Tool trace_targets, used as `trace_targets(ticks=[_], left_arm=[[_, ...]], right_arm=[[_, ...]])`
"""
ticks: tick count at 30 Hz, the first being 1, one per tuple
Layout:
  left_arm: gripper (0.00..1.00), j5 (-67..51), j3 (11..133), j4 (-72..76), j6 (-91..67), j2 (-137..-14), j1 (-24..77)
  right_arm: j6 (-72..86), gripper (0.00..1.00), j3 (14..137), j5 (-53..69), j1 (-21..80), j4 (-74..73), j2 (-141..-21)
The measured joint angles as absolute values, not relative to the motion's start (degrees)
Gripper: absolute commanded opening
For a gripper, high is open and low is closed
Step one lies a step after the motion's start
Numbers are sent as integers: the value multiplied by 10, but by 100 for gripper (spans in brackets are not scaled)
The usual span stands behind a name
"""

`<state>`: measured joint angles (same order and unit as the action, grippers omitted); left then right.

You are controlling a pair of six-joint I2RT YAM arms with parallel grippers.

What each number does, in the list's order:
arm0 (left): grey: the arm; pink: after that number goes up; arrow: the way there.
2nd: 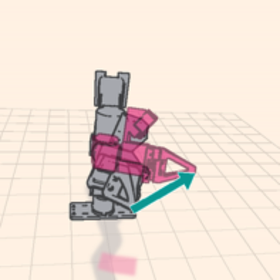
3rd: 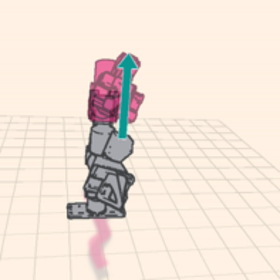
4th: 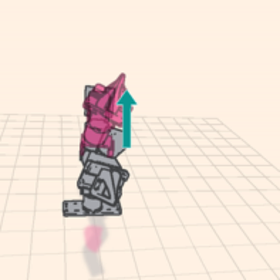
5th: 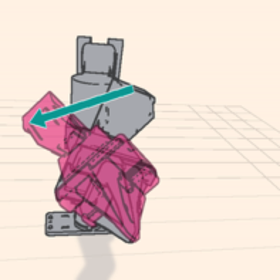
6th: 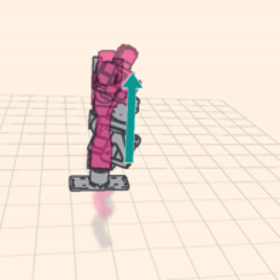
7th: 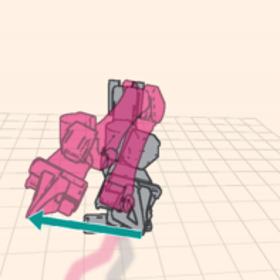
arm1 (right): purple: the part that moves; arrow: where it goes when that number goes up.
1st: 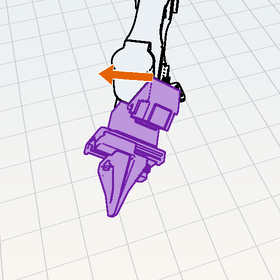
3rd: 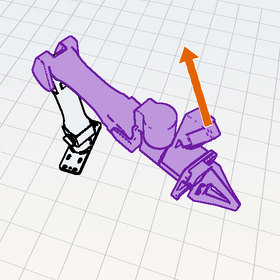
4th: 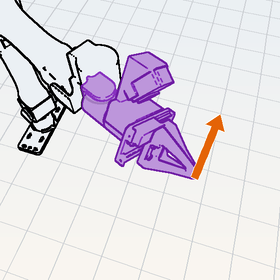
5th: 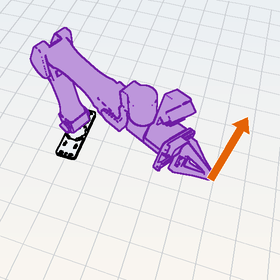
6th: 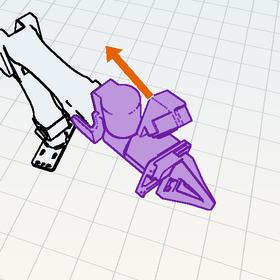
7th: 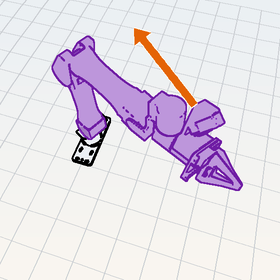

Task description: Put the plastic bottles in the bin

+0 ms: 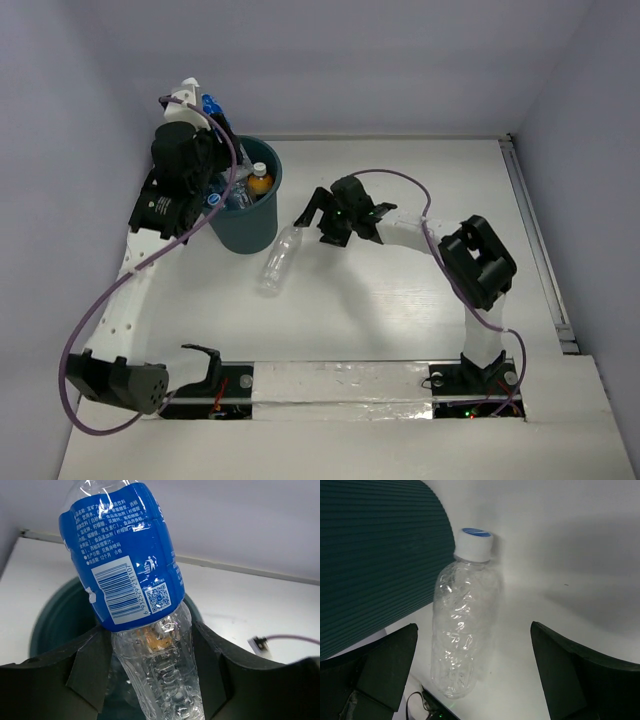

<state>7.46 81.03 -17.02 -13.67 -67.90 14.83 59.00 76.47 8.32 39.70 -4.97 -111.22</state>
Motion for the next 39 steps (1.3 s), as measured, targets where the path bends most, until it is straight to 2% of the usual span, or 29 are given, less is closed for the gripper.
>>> trace_targets(ticks=[8,19,22,23,26,28,30,32,33,39], left_arm=[[41,101,797,-114,-113,-715,96],[44,165,653,-28,-103,-714,95],[72,177,637,-10,-101,-714,95],[85,178,634,-4,-101,-714,95],[99,180,626,11,-103,-713,95],[99,177,623,10,-104,-708,95],[99,170,622,10,-107,-701,95],[99,159,622,10,-111,-687,95],[99,153,622,10,-113,-680,95],[99,129,625,4,-124,-641,95]], right_arm=[[589,100,786,121,397,-42,-1150],[579,100,865,162,397,-41,-1232],[576,99,879,172,397,-43,-1250],[576,98,880,174,397,-43,-1250],[573,93,881,175,397,-45,-1250],[571,87,881,174,397,-49,-1250],[571,87,881,171,397,-55,-1250],[570,92,881,171,397,-57,-1250],[569,98,881,171,397,-57,-1250],[542,100,914,178,397,-91,-1261]])
